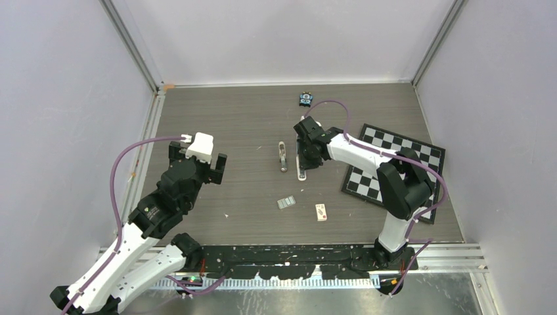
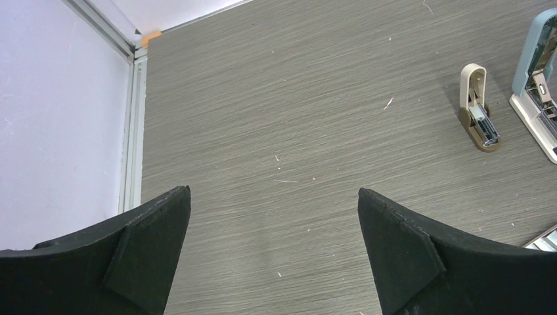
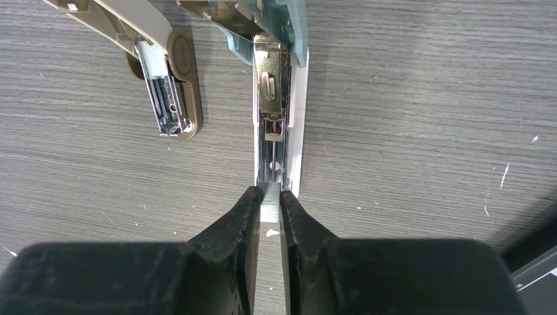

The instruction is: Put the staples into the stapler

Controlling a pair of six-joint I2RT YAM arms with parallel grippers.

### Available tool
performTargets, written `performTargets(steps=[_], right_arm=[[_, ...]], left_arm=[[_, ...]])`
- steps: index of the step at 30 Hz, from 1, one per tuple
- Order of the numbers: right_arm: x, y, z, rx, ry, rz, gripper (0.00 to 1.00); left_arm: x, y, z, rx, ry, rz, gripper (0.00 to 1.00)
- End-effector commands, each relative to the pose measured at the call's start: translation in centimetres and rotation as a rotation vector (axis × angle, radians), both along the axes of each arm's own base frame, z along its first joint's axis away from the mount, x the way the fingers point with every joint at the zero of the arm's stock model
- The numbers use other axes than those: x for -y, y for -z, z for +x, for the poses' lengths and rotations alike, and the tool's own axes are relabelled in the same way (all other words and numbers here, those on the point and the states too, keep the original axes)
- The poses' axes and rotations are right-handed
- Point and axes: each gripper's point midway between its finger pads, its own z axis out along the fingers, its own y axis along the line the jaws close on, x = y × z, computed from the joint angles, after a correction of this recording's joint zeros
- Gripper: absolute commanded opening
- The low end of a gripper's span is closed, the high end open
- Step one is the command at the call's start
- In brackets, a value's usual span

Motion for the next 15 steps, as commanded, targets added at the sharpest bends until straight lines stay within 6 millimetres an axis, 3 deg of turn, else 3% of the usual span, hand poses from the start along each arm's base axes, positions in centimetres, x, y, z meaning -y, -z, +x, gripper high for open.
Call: performTargets(steps=[1,15], right_arm=[[-0.61,-1.30,0.99,0.036,-0.004,0.025,0.21],[-0.84,-0.78,0.92,0.022,0.001,0.036,0.21]], left_arm=[[0.32,-0.89,0.42,0.039,0.004,-0.019,1.00],[0.28,-0.87,0.41,0.040,0.002,-0.018,1.00]])
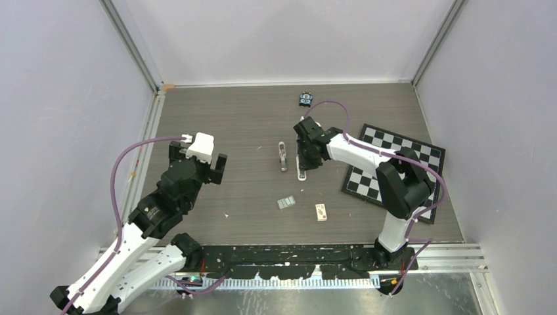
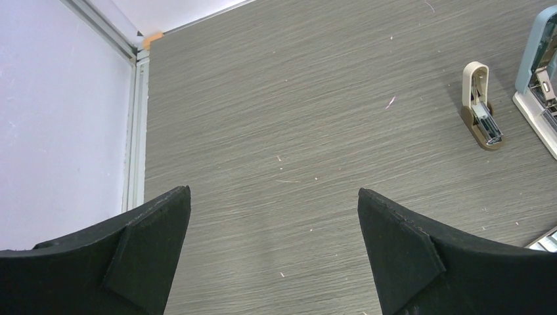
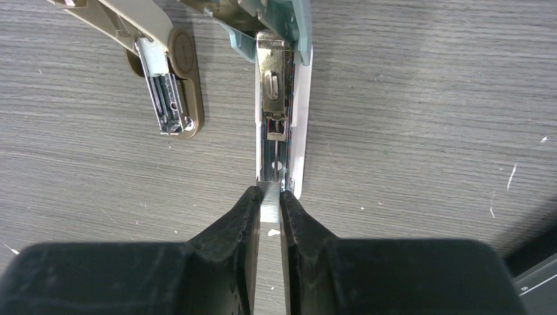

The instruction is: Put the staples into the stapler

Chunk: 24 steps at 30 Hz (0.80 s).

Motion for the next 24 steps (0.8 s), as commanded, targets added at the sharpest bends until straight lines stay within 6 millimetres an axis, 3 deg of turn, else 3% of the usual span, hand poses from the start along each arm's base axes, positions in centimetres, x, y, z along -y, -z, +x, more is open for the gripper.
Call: performTargets(steps=[1,24], right_arm=[[-0.68,-0.95,1.07,0.032,0.006,0.029,0.21],[-0.41,-0.35,1.12,0.029,0.008,0.009,0.21]], left_arm=[[0.31,-0.90,0.38,0.039,0.000,-0.028,1.00],[0.31,-0.97,0.36,0.042,0.001,-0.030,1.00]])
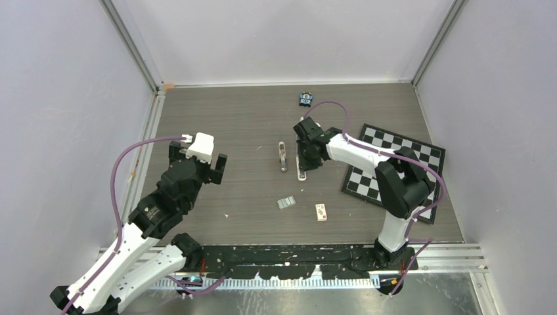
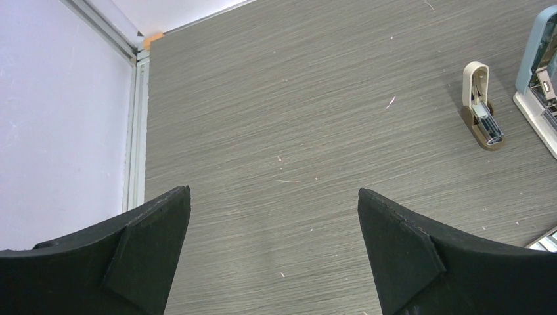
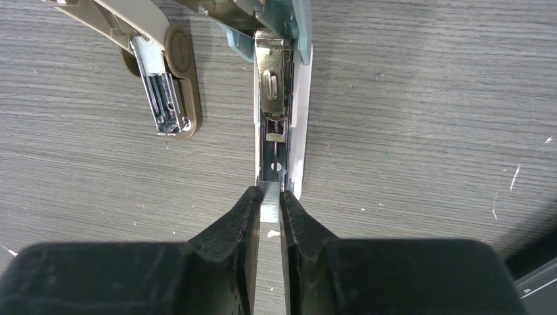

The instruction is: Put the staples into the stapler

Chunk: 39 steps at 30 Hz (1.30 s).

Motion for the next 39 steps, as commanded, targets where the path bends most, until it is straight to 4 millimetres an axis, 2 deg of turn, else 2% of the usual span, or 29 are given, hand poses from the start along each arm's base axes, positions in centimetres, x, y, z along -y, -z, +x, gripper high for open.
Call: performTargets(steps=[1,20,28,36,39], right_arm=[[-0.4,-0.6,1.2,0.038,0.010,0.010,0.21],[0.1,0.1,1.2,0.038,0.017,-0.017,0.22],[-0.1,-1.3,1.3,0.053,0.022,0.004,0.28],[-0.7,-4.2,1.6,0.096,0.021,0.059,0.31],[-0.8,-4.2,1.6,0.094,0.021,0.059,0.31]], left_arm=[[0.3,-1.0,0.4,0.043,-0.002,-0.033,1.00],[0.3,-0.9,0.3,0.042,-0.002,-0.031,1.00],[0.3,-0.8,0.4,0.038,-0.001,-0.026,1.00],[0.4,-0.4,0.7,0.002,-0.023,-0.030,1.00],[0.6,-0.2,0.7,-0.016,-0.023,-0.023,1.00]])
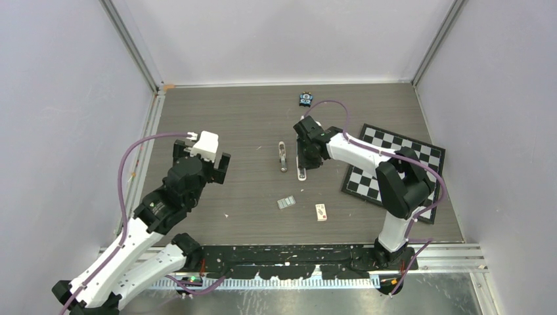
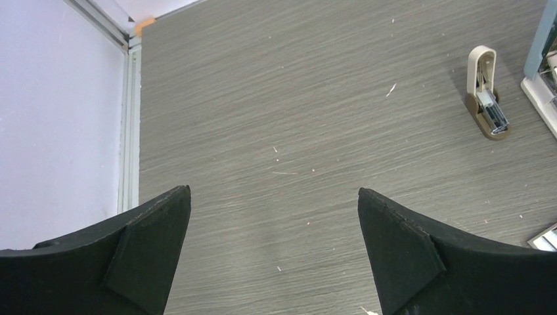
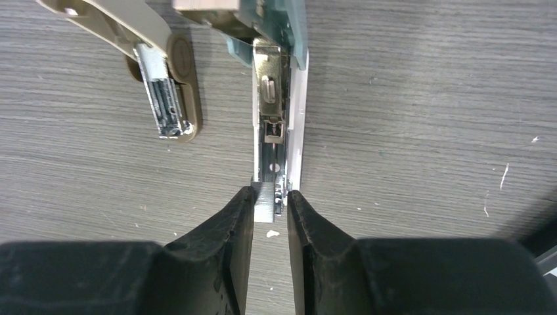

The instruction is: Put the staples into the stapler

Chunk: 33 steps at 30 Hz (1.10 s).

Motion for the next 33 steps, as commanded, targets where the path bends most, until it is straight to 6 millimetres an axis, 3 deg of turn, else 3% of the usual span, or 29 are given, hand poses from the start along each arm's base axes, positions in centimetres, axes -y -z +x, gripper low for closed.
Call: performTargets(steps=[1,19,33], right_arm=[[-0.9,-3.9,1.4,0.086,0.011,0.067,0.31],[-0.4,-2.4,1.4,0.070,0.009,0.029,0.29],[-0.9,-4.6,1.0,0.081,0.001,0.077,0.30]], left_arm=[[0.2,-1.1,0.3,0.015,-0.020,-0.033,1.00],[0.1,-1.3,0.2,0.035,-0.013,-0.043,1.00],[0.2,-1.3,0.0,0.035,-0.001,-0.049,1.00]])
